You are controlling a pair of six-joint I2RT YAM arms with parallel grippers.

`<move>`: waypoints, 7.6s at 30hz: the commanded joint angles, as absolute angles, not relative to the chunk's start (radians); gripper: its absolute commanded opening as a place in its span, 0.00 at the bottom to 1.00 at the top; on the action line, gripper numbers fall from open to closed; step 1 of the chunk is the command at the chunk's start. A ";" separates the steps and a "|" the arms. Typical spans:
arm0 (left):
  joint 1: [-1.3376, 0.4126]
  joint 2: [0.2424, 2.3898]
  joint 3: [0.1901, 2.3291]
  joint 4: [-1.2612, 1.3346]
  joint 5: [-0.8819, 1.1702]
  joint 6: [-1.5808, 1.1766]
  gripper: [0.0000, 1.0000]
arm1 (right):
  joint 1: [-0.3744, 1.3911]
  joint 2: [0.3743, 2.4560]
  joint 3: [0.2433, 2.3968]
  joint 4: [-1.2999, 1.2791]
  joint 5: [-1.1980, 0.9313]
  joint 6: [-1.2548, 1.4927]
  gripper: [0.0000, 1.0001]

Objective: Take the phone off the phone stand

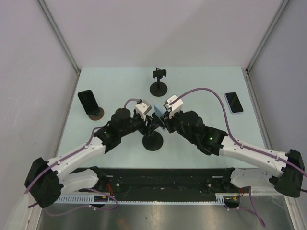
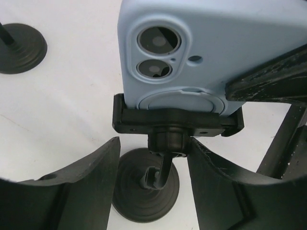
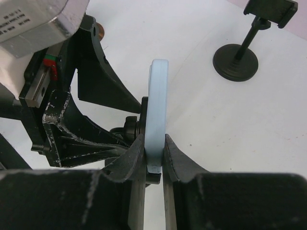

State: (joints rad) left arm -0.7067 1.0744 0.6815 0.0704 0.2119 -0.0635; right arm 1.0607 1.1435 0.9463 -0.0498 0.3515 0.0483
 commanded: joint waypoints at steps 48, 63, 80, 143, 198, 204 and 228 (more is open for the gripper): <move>-0.859 1.035 0.617 0.278 0.084 -0.081 0.00 | 1.011 1.221 0.948 0.034 0.391 0.087 0.26; -0.844 1.031 0.592 0.146 -0.351 -0.340 0.00 | 1.032 1.147 0.951 -0.115 0.396 0.071 0.00; -0.845 0.936 0.491 0.150 -0.301 -0.411 0.00 | 0.991 1.121 0.953 -0.127 0.609 0.189 0.00; -0.793 1.190 0.638 0.307 -0.084 -0.209 0.00 | 1.066 1.083 0.979 -0.283 0.412 0.089 0.00; -0.922 1.118 0.477 0.476 0.084 -0.041 0.57 | 1.101 1.201 1.011 -0.158 0.433 0.094 0.00; -0.879 1.152 0.497 0.480 0.044 -0.041 0.55 | 1.104 1.196 1.011 -0.169 0.400 0.092 0.00; -0.888 1.039 0.403 0.531 0.160 -0.081 0.00 | 1.092 1.258 0.960 -0.067 0.482 0.091 0.23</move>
